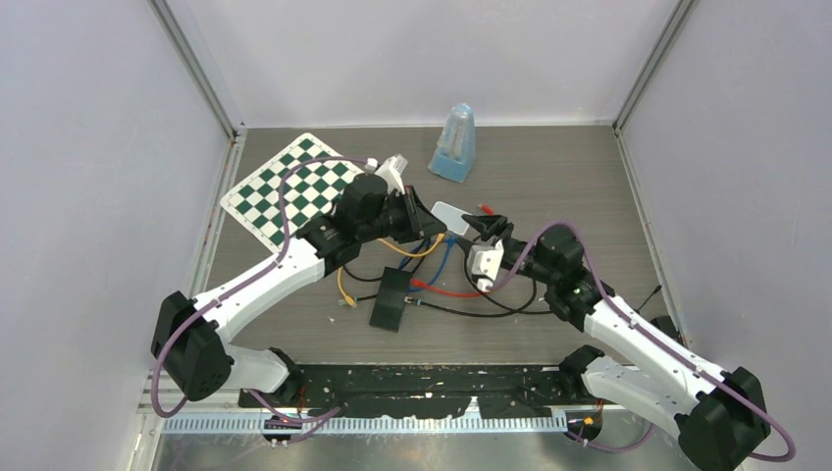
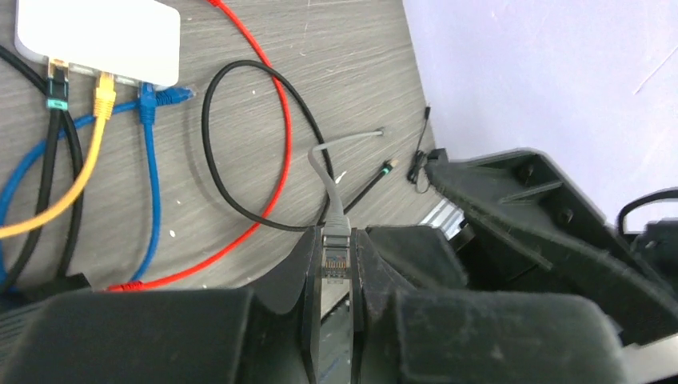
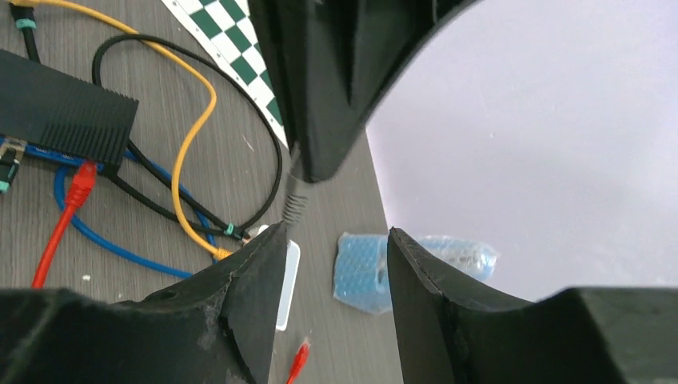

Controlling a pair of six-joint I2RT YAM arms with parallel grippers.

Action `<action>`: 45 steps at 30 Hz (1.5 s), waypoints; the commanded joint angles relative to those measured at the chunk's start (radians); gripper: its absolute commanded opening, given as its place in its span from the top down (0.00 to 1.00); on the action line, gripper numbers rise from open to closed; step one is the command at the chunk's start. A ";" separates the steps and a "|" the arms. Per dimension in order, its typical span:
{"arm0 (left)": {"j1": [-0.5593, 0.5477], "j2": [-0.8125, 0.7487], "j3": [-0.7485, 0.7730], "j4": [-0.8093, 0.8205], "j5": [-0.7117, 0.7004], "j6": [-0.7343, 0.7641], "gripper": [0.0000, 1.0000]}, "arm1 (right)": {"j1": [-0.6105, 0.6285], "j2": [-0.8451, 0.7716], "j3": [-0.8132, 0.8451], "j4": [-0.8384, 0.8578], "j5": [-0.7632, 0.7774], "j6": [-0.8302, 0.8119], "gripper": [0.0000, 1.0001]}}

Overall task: Insert the plug into the switch port
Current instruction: Pick up the connector from the center of the board.

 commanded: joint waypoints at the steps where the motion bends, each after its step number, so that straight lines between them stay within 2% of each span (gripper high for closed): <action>1: 0.015 -0.066 0.012 -0.003 -0.043 -0.244 1.00 | 0.077 -0.025 -0.030 0.157 0.080 -0.072 0.45; 5: 0.017 -0.113 -0.047 0.041 -0.050 -0.424 1.00 | 0.141 -0.010 -0.030 0.152 0.163 -0.143 0.48; 10: 0.020 -0.136 -0.099 0.099 0.007 -0.558 1.00 | 0.200 0.025 -0.002 0.130 0.241 -0.225 0.56; 13: 0.019 -0.162 -0.115 0.086 0.003 -0.593 1.00 | 0.209 0.022 -0.018 0.167 0.264 -0.227 0.65; 16: 0.020 -0.184 -0.124 0.053 -0.023 -0.615 1.00 | 0.220 0.026 -0.027 0.183 0.276 -0.236 0.71; 20: 0.020 -0.195 -0.183 0.136 0.024 -0.713 1.00 | 0.239 0.033 -0.032 0.197 0.289 -0.256 0.85; 23: 0.020 -0.199 -0.192 0.145 0.046 -0.739 1.00 | 0.243 0.037 -0.038 0.203 0.288 -0.264 0.85; 27: 0.020 -0.211 -0.208 0.157 0.040 -0.782 1.00 | 0.247 0.050 -0.053 0.252 0.299 -0.263 0.78; 31: 0.020 -0.218 -0.224 0.195 0.042 -0.815 1.00 | 0.252 0.057 -0.050 0.256 0.308 -0.266 0.82; 34: 0.020 -0.218 -0.224 0.193 0.038 -0.823 1.00 | 0.255 0.042 -0.071 0.293 0.310 -0.241 0.94; 38: 0.021 -0.236 -0.225 0.206 0.008 -0.765 0.99 | 0.255 0.016 -0.061 0.258 0.313 -0.175 0.95; 40: 0.026 -0.255 -0.232 0.203 -0.020 -0.697 0.80 | 0.254 0.001 -0.010 0.133 0.337 -0.116 0.95; 44: 0.044 -0.310 -0.235 0.077 -0.132 -0.443 0.62 | 0.243 0.001 0.099 -0.165 0.394 0.028 0.95; 45: 0.050 -0.325 -0.241 0.037 -0.166 -0.385 0.53 | 0.241 0.005 0.114 -0.263 0.393 0.059 0.95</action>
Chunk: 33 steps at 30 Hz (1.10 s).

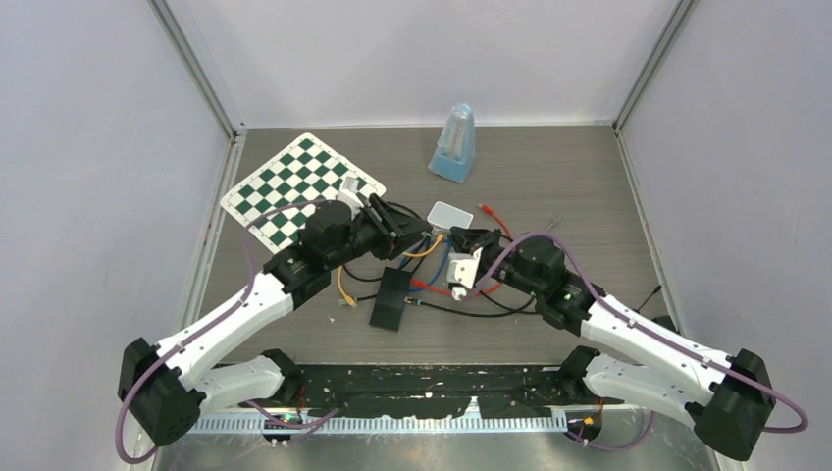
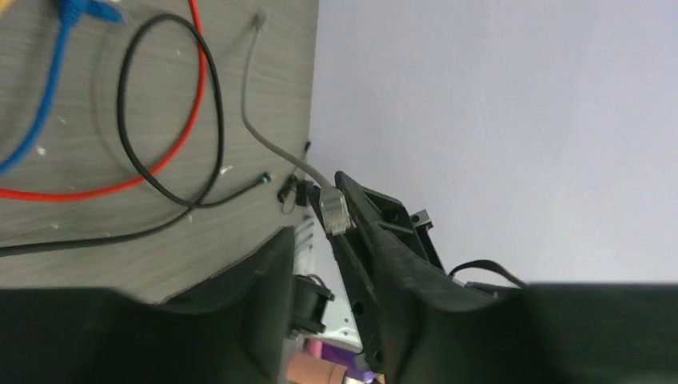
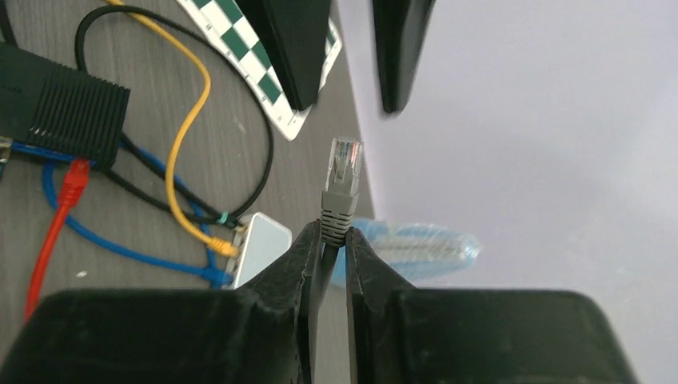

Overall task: Insert the plug into the switch port
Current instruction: Pick up the connector from the center of the board, then insert the connector into the switch port.

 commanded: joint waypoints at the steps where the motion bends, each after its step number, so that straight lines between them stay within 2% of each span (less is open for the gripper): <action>1: 0.027 -0.096 -0.008 -0.117 -0.156 0.319 0.46 | -0.011 -0.004 0.142 -0.365 0.057 0.176 0.95; 3: 0.040 -0.121 -0.018 -0.205 -0.219 0.443 0.38 | -0.010 0.009 0.183 -0.471 0.034 0.216 0.95; 7: 0.046 -0.164 -0.022 -0.390 -0.346 0.665 0.35 | -0.011 0.066 0.258 -0.644 -0.030 0.329 0.95; 9: 0.044 -0.175 -0.032 -0.491 -0.420 0.706 0.35 | -0.010 0.121 0.303 -0.708 -0.065 0.450 0.95; 12: 0.046 -0.195 -0.086 -0.543 -0.463 0.732 0.34 | -0.010 0.234 0.334 -0.754 -0.129 0.555 0.95; 17: 0.050 -0.224 -0.222 -0.472 -0.408 0.718 0.34 | 0.031 0.399 0.328 -0.724 -0.148 0.717 0.95; 20: 0.053 -0.219 -0.282 -0.435 -0.387 0.713 0.34 | 0.083 0.447 0.276 -0.594 -0.147 0.768 0.95; 26: 0.064 -0.161 -0.304 -0.383 -0.361 0.731 0.35 | 0.174 0.479 0.229 -0.467 -0.091 0.812 0.95; 33: 0.080 -0.082 -0.328 -0.281 -0.337 0.749 0.37 | 0.222 0.562 0.235 -0.410 -0.029 0.861 0.95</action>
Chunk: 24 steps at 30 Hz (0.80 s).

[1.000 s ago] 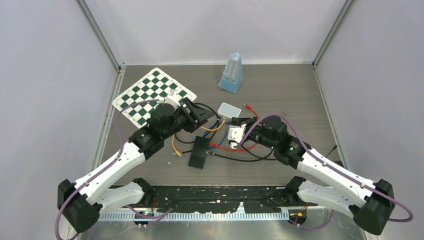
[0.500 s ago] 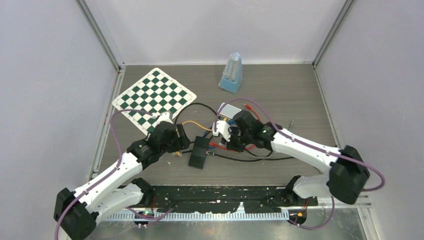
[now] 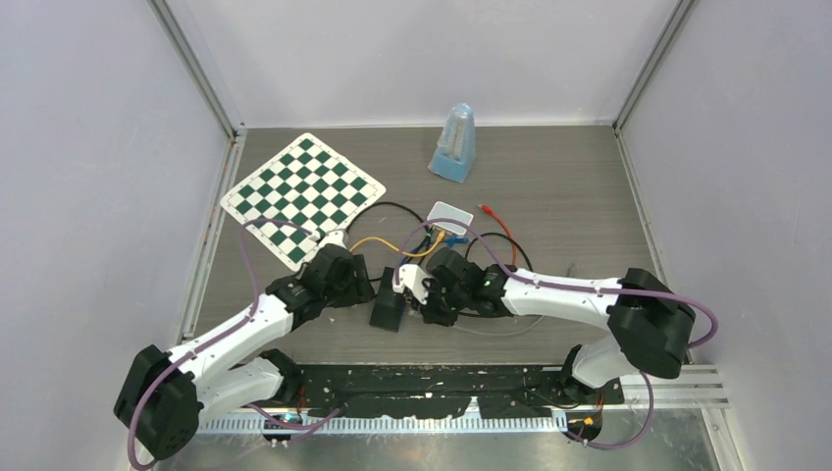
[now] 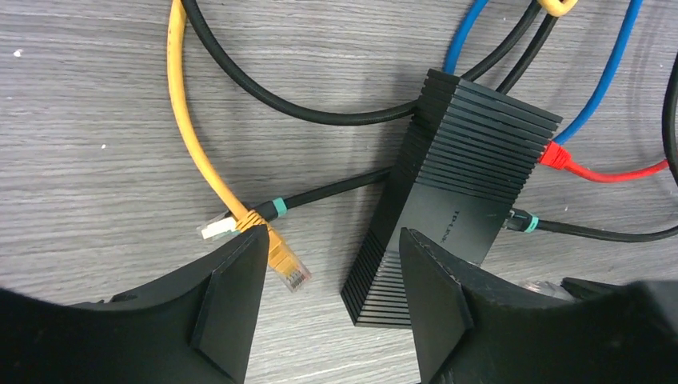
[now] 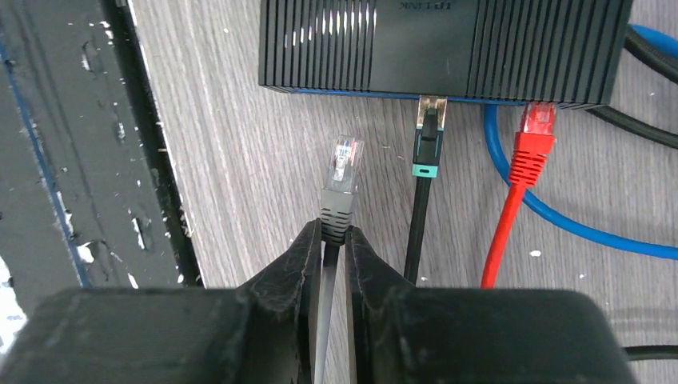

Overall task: Insert the plug into the switch port
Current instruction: Insert the connector into the switch port.

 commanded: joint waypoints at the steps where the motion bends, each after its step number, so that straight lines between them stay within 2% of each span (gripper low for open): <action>1: 0.014 0.039 -0.021 0.120 0.000 0.016 0.37 | 0.026 0.046 0.005 0.097 0.054 0.062 0.95; 5: 0.021 0.069 -0.044 0.206 0.047 0.023 0.38 | 0.041 0.076 0.000 0.142 0.072 0.081 0.95; 13: 0.021 0.152 -0.059 0.266 0.148 0.036 0.41 | 0.051 0.136 0.014 0.198 0.078 0.119 0.95; 24: 0.021 0.157 -0.080 0.266 0.189 0.040 0.45 | 0.060 0.135 0.025 0.196 0.125 0.155 0.95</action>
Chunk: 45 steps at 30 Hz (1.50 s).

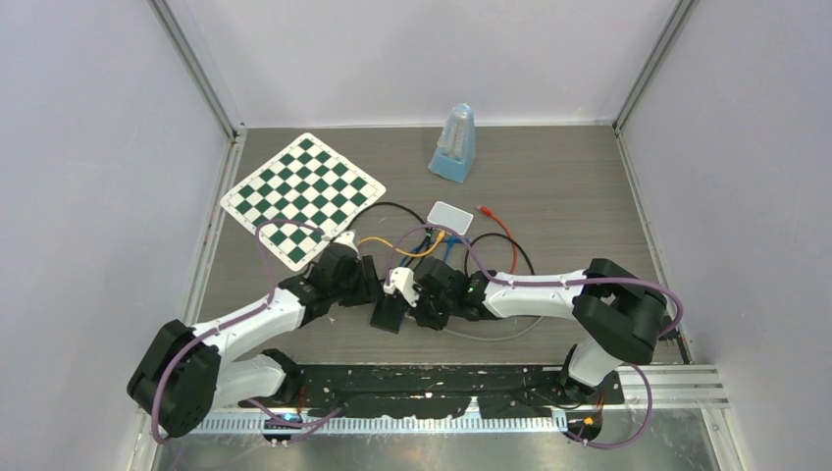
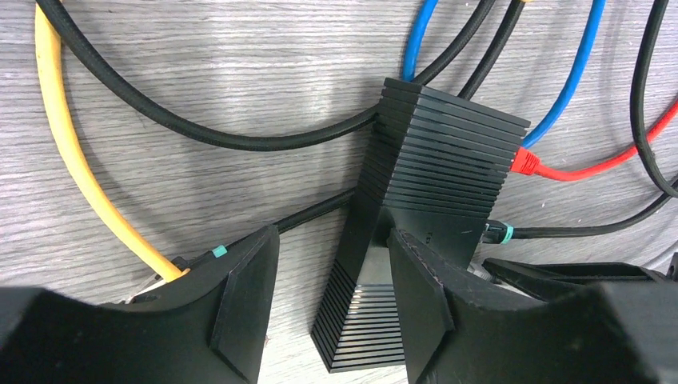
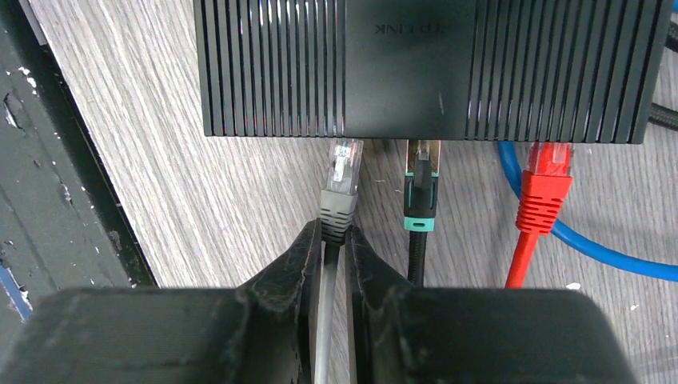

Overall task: Insert the plug into the switch port
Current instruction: Insert the connector into the switch port.

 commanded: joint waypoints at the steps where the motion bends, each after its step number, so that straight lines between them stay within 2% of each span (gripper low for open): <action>1: 0.002 -0.002 -0.024 0.015 0.043 0.015 0.45 | 0.007 -0.028 0.025 0.063 0.019 0.034 0.95; 10: 0.001 -0.038 -0.022 -0.059 -0.033 0.065 0.42 | 0.007 -0.040 0.021 0.070 -0.006 0.042 0.95; 19: 0.000 -0.040 -0.035 -0.020 0.060 0.096 0.42 | 0.007 -0.084 0.004 0.064 -0.010 0.034 0.95; 28: 0.000 -0.040 -0.043 -0.006 0.109 0.089 0.43 | 0.006 -0.055 0.005 0.078 -0.059 0.035 0.95; 36: 0.001 -0.065 -0.060 -0.004 0.112 0.084 0.42 | 0.007 -0.103 -0.065 0.149 -0.072 0.030 0.95; 42: 0.000 -0.072 -0.083 0.035 0.177 0.084 0.42 | 0.006 -0.093 -0.138 0.319 -0.101 0.028 0.95; 45: 0.001 -0.072 -0.091 0.072 0.211 0.093 0.43 | 0.005 -0.070 -0.134 0.333 -0.102 0.014 0.95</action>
